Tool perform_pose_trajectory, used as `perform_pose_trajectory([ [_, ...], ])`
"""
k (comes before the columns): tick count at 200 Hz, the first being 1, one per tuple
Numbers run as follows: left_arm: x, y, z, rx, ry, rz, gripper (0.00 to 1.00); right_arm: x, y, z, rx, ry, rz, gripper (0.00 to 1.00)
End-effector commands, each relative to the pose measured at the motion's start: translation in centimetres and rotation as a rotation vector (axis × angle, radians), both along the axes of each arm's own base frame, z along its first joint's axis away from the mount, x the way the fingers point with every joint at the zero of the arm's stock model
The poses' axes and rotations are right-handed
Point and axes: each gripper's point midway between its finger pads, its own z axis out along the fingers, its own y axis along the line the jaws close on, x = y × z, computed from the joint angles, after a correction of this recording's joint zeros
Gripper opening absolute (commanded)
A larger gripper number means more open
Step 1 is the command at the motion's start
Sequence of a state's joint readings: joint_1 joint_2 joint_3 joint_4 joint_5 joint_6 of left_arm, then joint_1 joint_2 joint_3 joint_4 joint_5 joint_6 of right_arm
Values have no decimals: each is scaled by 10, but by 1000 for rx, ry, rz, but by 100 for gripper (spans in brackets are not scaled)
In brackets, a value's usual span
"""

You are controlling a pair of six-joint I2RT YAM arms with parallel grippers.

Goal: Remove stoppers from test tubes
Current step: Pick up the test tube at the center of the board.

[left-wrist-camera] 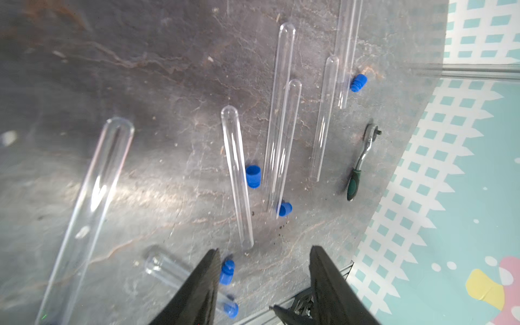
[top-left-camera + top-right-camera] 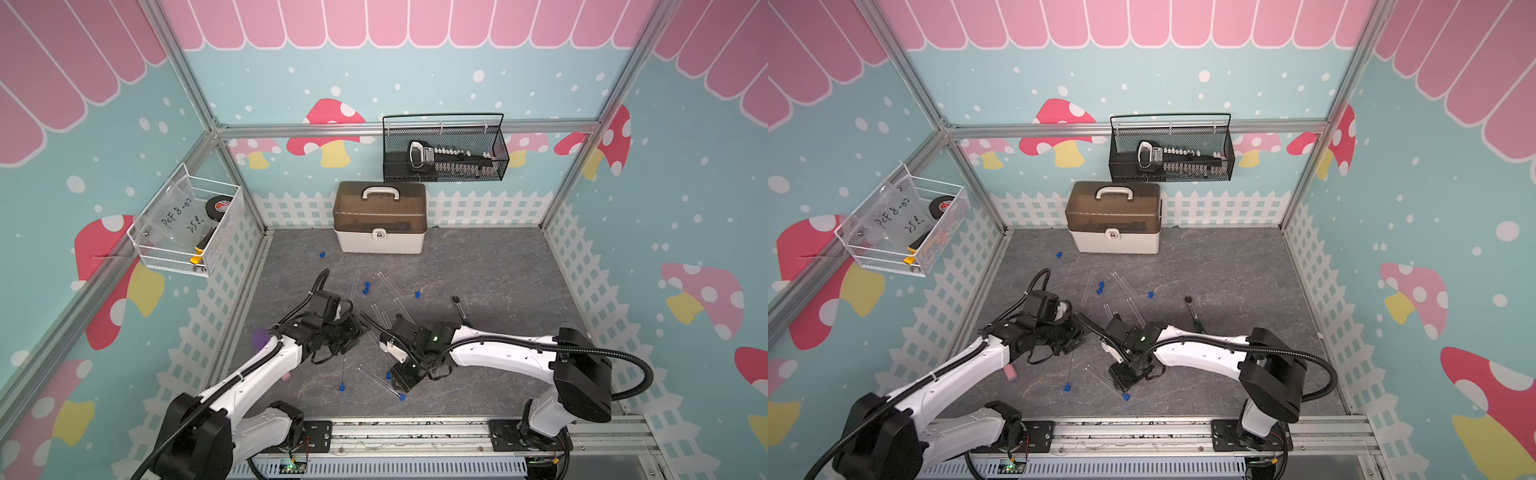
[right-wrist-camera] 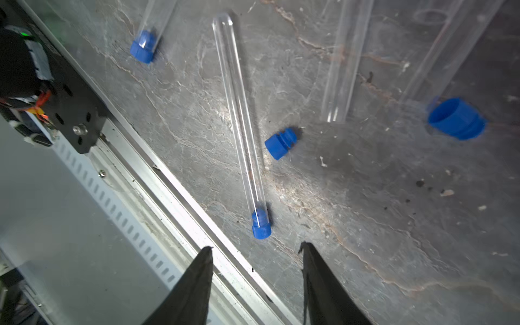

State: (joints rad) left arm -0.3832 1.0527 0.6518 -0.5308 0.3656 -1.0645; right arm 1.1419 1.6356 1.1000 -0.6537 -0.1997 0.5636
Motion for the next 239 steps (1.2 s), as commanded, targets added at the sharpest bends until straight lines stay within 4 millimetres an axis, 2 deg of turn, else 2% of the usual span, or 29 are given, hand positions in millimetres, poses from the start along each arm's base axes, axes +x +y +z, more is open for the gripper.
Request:
perform_pose_trajectory([
  [1, -28, 30, 0, 87, 43, 56, 52, 5, -2, -17, -79, -69, 47, 52],
  [31, -51, 47, 5, 76, 28, 112, 53, -2, 14, -26, -110, -90, 108, 52],
  [58, -65, 51, 3, 48, 38, 134, 53, 3, 14, -37, -159, -123, 112, 52],
  [89, -71, 54, 7, 41, 31, 139, 53, 13, 13, -44, -202, -166, 103, 50],
  [127, -75, 54, 7, 38, 38, 133, 53, 10, 11, -50, -242, -218, 127, 45],
  [187, -77, 53, 4, 33, 49, 123, 53, -2, 20, -51, -247, -243, 169, 23],
  [220, -79, 54, 3, 34, 50, 121, 53, -7, 20, -52, -252, -246, 193, 20],
  [239, -80, 55, 4, 35, 46, 123, 53, -8, 19, -54, -251, -246, 192, 14],
])
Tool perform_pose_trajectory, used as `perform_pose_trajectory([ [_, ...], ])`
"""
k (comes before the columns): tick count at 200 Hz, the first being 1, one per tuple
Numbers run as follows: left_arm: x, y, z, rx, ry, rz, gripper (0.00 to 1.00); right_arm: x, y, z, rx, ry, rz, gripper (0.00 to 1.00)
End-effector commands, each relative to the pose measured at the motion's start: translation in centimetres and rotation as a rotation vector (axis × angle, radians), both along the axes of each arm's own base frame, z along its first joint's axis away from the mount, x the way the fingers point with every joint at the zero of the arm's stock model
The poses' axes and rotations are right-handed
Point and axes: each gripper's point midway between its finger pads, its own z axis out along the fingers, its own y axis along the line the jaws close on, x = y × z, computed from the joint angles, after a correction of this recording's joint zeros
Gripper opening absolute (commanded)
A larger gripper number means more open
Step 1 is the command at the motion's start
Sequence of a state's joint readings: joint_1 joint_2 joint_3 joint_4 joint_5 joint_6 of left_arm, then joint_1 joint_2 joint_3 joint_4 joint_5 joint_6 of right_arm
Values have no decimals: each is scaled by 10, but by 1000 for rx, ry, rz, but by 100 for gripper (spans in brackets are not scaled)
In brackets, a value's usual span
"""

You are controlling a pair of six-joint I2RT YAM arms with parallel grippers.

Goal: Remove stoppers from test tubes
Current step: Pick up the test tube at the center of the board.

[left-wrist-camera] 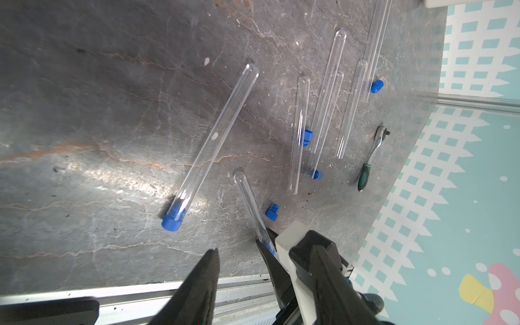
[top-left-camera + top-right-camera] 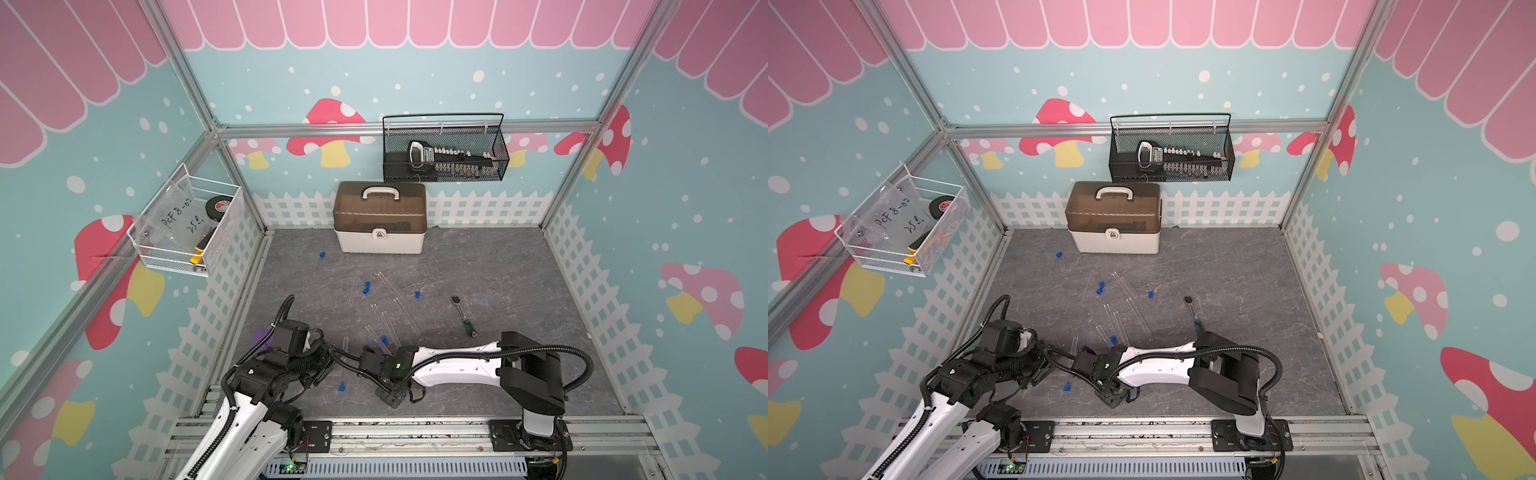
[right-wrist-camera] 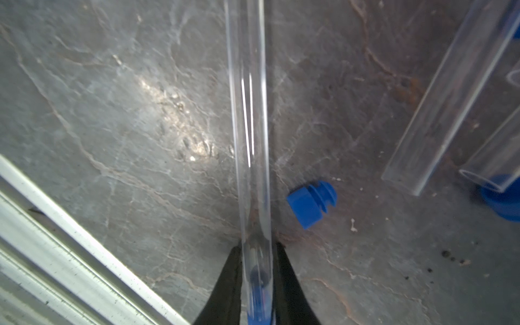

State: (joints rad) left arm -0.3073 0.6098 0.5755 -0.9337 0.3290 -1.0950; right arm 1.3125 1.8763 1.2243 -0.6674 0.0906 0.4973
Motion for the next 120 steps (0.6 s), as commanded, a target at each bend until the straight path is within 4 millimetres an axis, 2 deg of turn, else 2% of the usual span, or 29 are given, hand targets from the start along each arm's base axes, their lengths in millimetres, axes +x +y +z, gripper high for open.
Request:
perform_pose_trajectory([
  [1, -4, 3, -3, 7, 6, 3, 53, -3, -4, -5, -34, -7, 24, 13],
  [47, -7, 5, -1, 11, 6, -2, 53, -2, -5, -5, -32, -22, 24, 9],
  [83, -10, 7, -1, 14, 6, -5, 53, -4, -5, -7, -32, -10, 17, 10],
  [120, -10, 5, 6, 6, -22, -30, 54, -3, 2, 19, 40, -18, 5, 10],
])
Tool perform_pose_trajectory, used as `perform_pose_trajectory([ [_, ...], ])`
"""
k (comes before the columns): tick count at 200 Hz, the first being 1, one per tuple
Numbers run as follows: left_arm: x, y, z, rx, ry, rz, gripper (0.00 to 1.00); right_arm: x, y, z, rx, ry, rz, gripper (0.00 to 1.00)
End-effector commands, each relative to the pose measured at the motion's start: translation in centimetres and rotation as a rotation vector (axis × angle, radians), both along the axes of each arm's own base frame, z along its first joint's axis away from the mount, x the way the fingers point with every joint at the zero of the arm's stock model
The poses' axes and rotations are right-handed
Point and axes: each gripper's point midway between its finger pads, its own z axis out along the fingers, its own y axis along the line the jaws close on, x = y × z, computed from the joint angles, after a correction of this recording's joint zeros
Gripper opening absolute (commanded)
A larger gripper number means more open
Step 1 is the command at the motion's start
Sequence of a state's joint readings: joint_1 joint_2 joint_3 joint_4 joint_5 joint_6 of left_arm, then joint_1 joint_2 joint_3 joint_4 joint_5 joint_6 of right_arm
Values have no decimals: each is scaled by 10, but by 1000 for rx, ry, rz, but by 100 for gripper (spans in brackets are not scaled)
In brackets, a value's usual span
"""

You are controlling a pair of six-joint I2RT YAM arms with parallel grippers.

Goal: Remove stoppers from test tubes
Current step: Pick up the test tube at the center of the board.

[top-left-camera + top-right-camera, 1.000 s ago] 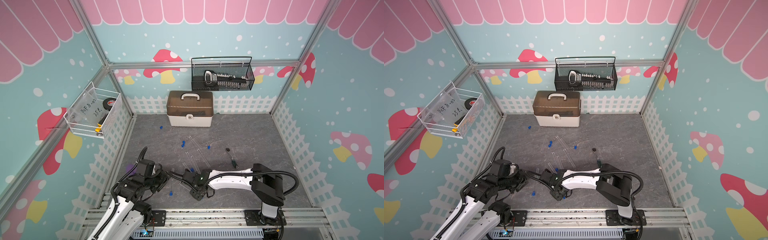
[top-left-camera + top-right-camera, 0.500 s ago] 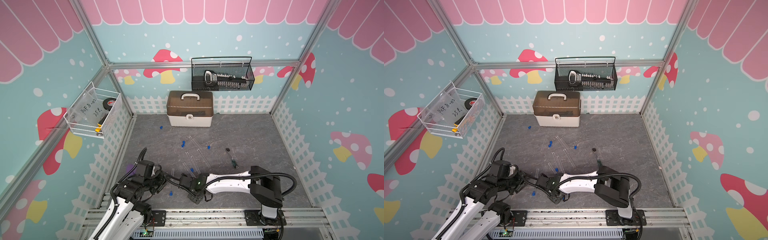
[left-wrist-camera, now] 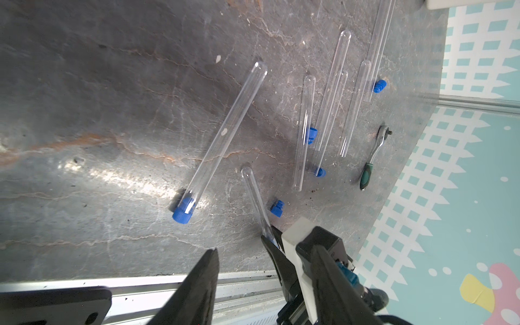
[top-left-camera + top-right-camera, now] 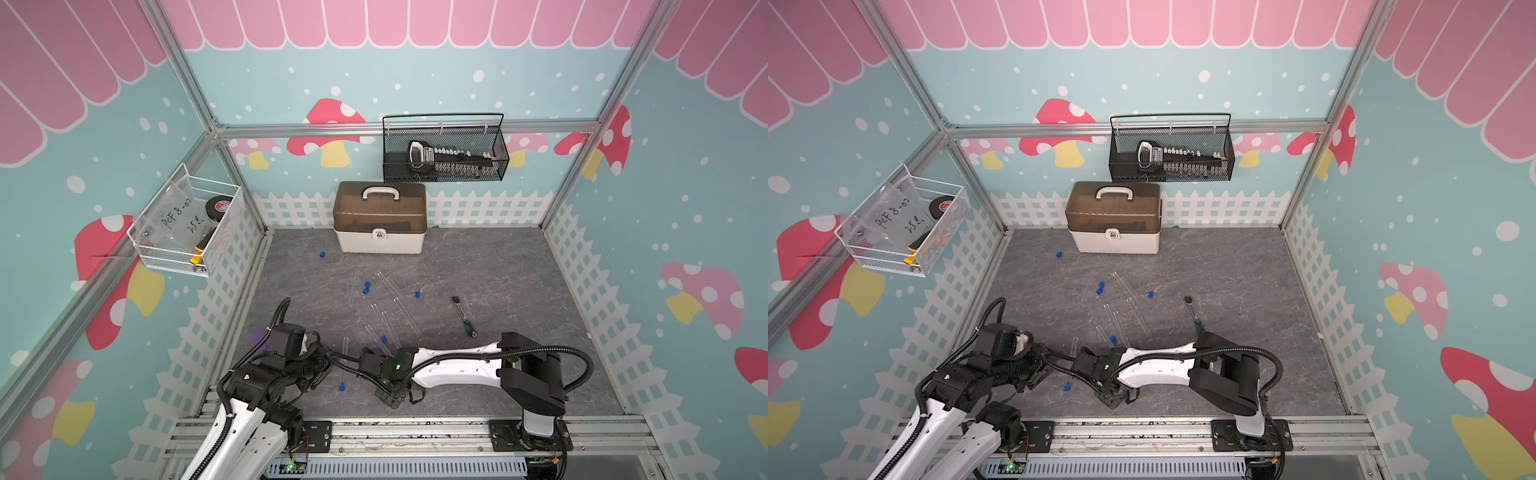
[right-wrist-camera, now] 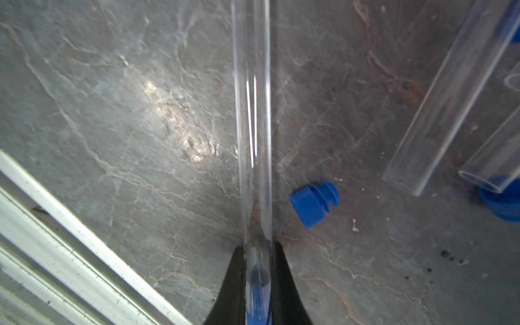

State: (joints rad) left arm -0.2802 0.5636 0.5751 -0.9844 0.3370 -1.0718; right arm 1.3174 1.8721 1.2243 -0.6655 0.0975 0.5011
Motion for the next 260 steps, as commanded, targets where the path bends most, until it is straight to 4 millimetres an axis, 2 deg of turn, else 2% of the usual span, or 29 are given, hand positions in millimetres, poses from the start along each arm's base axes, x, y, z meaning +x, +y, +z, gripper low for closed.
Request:
perform_pose_trajectory([
  [1, -2, -1, 6, 1, -20, -37, 54, -3, 1, 18, 39, -9, 7, 10],
  [22, -2, -6, 13, 11, -33, -107, 56, -6, 8, 30, 85, 16, 10, 9],
  [55, 3, 0, 29, 59, -72, -110, 65, -1, 7, 47, 134, 37, -24, 9],
  [99, 21, -25, 58, -66, -193, -185, 66, 17, 9, 104, 274, 40, -80, 9],
  [139, 53, -48, 96, -220, -353, -190, 68, 25, 29, 148, 319, 21, -24, 9],
  [172, 61, -51, 96, -198, -327, -212, 68, 31, 40, 178, 368, -12, -16, 9],
  [199, 66, -51, 106, -195, -361, -208, 61, 31, 42, 187, 363, -13, -1, 9],
  [234, 67, -55, 111, -216, -376, -219, 39, 31, 42, 185, 358, -5, 2, 9],
  [246, 67, -54, 112, -211, -381, -215, 36, 31, 43, 185, 358, -4, 6, 9],
  [260, 68, -53, 111, -207, -381, -209, 27, 31, 44, 186, 359, -7, 11, 9],
])
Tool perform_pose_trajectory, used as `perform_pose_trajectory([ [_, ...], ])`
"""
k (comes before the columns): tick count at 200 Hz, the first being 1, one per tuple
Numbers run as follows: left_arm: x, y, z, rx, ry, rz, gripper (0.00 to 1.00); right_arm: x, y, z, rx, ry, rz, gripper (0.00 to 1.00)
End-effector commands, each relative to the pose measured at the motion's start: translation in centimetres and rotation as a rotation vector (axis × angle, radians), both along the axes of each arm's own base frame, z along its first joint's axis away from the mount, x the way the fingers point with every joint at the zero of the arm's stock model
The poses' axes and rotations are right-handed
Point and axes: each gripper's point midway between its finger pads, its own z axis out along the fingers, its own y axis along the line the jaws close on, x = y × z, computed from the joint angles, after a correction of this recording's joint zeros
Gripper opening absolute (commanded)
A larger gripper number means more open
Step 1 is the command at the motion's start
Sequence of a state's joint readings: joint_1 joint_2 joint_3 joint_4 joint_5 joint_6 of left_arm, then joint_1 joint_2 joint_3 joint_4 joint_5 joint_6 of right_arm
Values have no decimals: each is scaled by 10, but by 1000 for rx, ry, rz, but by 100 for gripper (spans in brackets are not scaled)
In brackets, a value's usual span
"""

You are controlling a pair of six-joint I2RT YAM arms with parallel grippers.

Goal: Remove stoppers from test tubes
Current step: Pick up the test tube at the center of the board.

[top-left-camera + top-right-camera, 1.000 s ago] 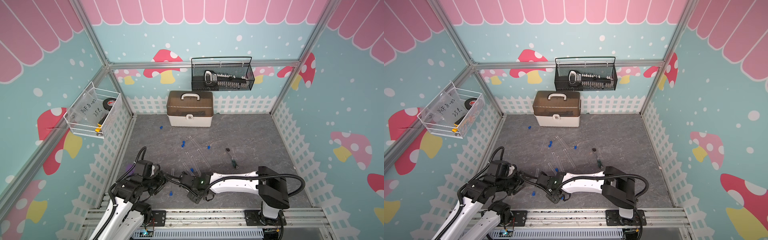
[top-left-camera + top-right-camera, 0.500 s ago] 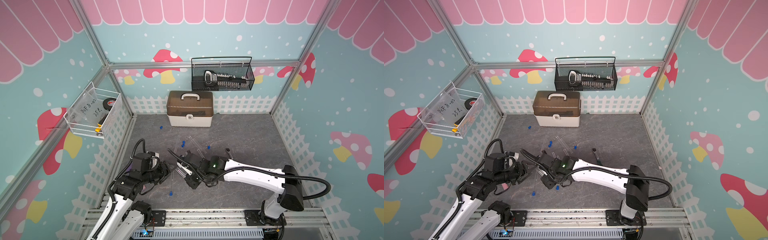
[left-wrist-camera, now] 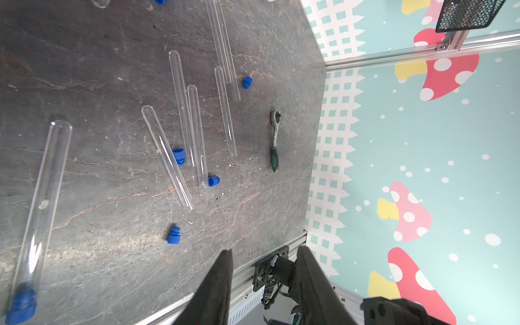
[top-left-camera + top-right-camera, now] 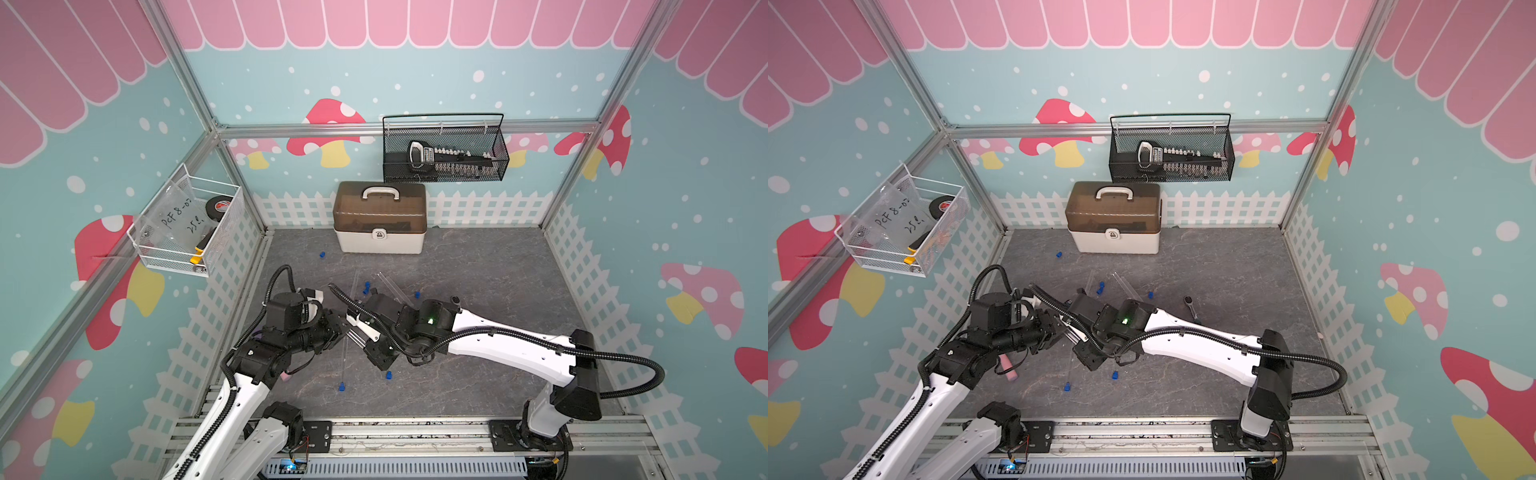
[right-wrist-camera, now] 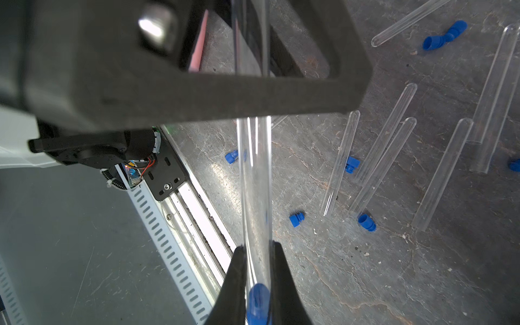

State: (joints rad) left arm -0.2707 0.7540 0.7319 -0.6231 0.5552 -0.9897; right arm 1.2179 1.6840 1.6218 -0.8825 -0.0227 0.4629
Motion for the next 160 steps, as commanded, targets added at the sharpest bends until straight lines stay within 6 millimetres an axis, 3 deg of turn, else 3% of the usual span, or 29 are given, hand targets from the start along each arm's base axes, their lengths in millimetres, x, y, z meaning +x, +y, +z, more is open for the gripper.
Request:
perform_pose_trajectory([
  [1, 3, -1, 17, -10, -62, -7, 27, -3, 1, -1, -21, 3, 32, 9],
  [69, 12, -4, 9, 8, -36, -12, 9, 0, 2, -2, -38, -2, 42, 10],
  [113, 24, -6, 11, 8, -29, -5, 0, 12, -8, 4, -32, -15, 9, 28],
  [160, 41, -10, 23, -1, -33, 3, 0, 39, -40, 36, 54, -19, -93, 43],
])
